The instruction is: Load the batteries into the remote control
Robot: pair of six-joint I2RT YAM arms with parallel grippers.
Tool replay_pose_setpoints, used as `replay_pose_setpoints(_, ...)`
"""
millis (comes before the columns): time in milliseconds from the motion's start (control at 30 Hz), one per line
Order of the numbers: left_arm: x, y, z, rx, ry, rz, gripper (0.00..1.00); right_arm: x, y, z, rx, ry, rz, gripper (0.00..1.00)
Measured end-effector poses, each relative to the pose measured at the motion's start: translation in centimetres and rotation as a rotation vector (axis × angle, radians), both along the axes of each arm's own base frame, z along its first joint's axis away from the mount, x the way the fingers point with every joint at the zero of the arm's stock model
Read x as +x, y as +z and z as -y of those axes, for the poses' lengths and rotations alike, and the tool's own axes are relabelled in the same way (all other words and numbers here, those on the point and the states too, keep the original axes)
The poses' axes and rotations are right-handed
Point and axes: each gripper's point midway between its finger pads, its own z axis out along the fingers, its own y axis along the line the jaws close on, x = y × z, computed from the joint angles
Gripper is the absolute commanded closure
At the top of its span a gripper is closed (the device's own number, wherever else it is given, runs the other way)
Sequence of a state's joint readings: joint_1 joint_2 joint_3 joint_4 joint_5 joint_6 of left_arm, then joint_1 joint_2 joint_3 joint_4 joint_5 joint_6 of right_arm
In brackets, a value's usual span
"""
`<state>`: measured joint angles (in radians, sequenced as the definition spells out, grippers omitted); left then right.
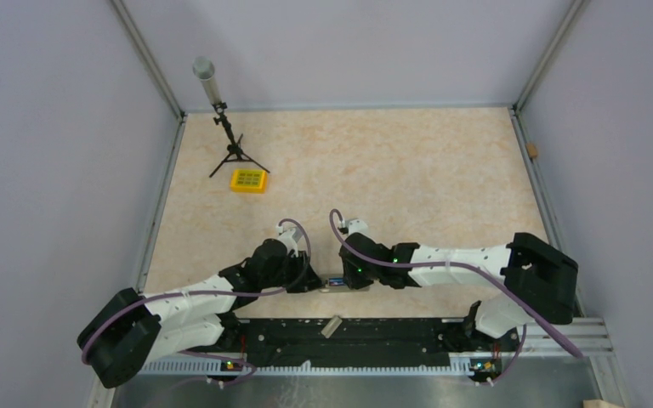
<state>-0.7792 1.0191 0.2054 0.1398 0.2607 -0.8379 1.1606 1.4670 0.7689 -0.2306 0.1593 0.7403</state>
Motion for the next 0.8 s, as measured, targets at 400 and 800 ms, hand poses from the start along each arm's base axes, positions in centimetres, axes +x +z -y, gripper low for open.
replay_pose_setpoints(400, -0.01, -0.02, 0.04, -0.002, -0.002, -0.003, 0.73, -0.17, -0.39, -0.4, -0.013, 0.013, -0.007, 0.91)
replay_pose_setpoints(800, 0.03, -0.04, 0.1, -0.003, -0.004, -0.008, 0.73, -0.4, -0.71, -0.45, -0.132, 0.05, 0.042, 0.98)
